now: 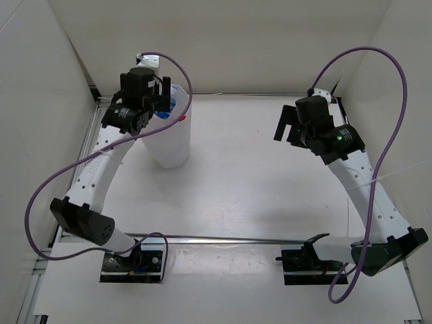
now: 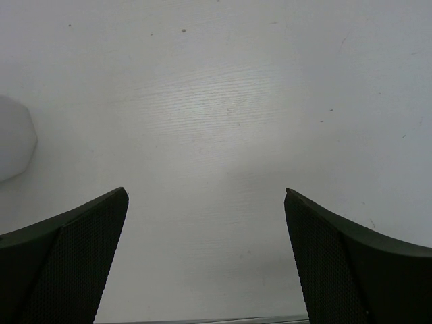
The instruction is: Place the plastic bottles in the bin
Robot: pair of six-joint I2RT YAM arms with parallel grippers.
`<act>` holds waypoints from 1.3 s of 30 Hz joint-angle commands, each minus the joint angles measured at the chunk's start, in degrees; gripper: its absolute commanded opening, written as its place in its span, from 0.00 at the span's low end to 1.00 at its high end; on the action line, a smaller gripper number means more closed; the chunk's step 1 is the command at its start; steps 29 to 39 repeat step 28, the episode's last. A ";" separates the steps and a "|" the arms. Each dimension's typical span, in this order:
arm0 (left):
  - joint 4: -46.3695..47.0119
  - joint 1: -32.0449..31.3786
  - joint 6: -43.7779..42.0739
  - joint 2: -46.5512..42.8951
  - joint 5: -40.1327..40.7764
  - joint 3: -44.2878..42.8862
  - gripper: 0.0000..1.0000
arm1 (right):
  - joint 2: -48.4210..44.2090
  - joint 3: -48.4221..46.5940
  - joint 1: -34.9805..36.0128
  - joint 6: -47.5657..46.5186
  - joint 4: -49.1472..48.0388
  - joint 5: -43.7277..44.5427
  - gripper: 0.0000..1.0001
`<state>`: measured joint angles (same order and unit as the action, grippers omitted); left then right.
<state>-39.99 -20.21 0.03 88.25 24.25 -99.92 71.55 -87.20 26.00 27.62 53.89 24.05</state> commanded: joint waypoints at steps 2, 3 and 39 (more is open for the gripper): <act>1.75 -0.10 2.08 -9.23 6.67 2.43 1.00 | -0.80 -0.52 0.28 1.56 -0.01 0.04 1.00; 2.28 -0.10 3.47 -10.10 8.43 3.41 1.00 | -0.10 -1.04 0.28 1.56 0.77 -0.49 1.00; -0.18 3.24 33.80 -55.11 33.40 59.31 1.00 | 0.70 -2.02 -7.45 3.67 11.59 -0.77 1.00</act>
